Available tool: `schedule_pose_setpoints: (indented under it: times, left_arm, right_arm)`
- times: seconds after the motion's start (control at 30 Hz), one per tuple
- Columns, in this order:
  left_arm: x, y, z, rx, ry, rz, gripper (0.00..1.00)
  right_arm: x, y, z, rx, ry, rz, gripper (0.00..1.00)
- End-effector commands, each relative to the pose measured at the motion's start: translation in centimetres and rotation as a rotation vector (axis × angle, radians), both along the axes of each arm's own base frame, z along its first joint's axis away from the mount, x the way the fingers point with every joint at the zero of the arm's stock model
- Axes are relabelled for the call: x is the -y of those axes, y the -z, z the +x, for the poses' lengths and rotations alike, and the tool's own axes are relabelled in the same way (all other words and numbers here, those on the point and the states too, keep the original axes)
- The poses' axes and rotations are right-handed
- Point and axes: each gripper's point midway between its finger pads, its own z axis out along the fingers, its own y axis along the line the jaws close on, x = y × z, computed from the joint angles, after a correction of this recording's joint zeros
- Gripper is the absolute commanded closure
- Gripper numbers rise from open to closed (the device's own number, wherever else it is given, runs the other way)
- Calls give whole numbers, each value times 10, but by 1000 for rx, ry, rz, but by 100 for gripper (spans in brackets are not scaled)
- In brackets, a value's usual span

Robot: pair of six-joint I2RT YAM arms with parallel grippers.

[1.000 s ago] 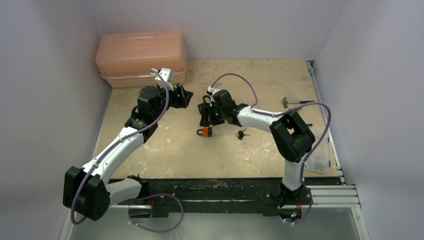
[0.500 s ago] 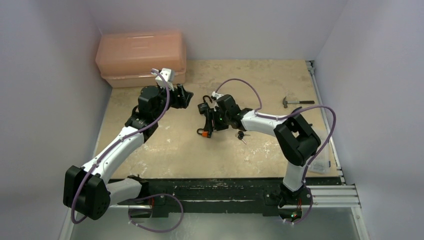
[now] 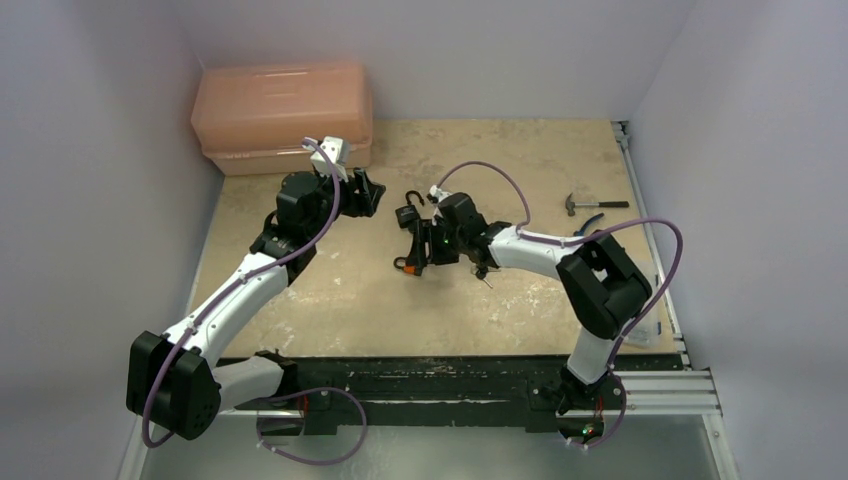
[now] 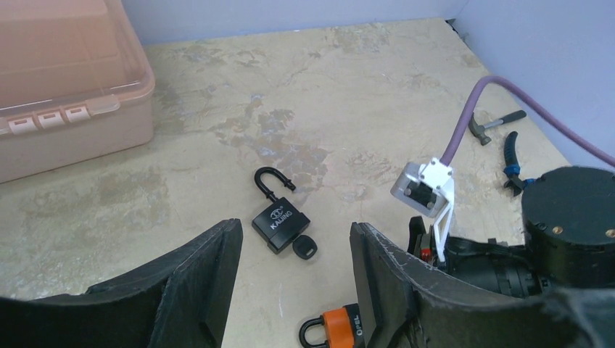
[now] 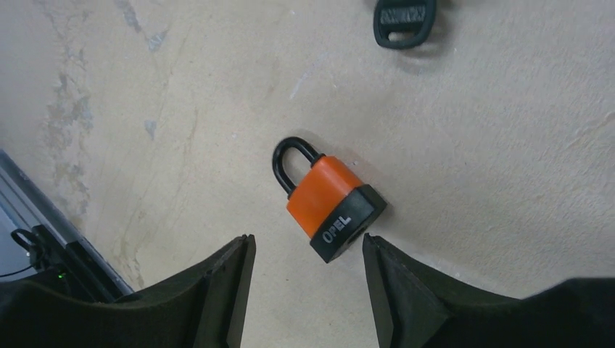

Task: Unlock with the key

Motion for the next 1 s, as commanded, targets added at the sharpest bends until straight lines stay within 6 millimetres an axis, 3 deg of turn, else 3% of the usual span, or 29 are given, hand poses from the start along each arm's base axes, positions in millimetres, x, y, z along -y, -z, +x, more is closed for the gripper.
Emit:
schedule_pose_setpoints:
  times: [0.0,0.13,0.33,0.43,0.63,0.97]
  left_arm:
    - [1,-27,6,72,-4,-1,40]
    - [1,-27,6,74,-4,4,40]
    - [2,-27,6,74,-3,6,40]
    - [2,-27,5,74,-2,7,40]
    - [3,-27,5,72,1,6,40]
    - [4,-27,5,72,6,4,41]
  right_arm:
    - [-17,-39,31,120,-11,26,36]
    - [-23,-33,39,110,-10,26,35]
    - [-30,-9,43,69,-15,14,31]
    - [-28,3,36,36,-20,9,30]
    - [-23,-5,27,13,19,33,30]
    - [-15,9,-9,-76,24,27,29]
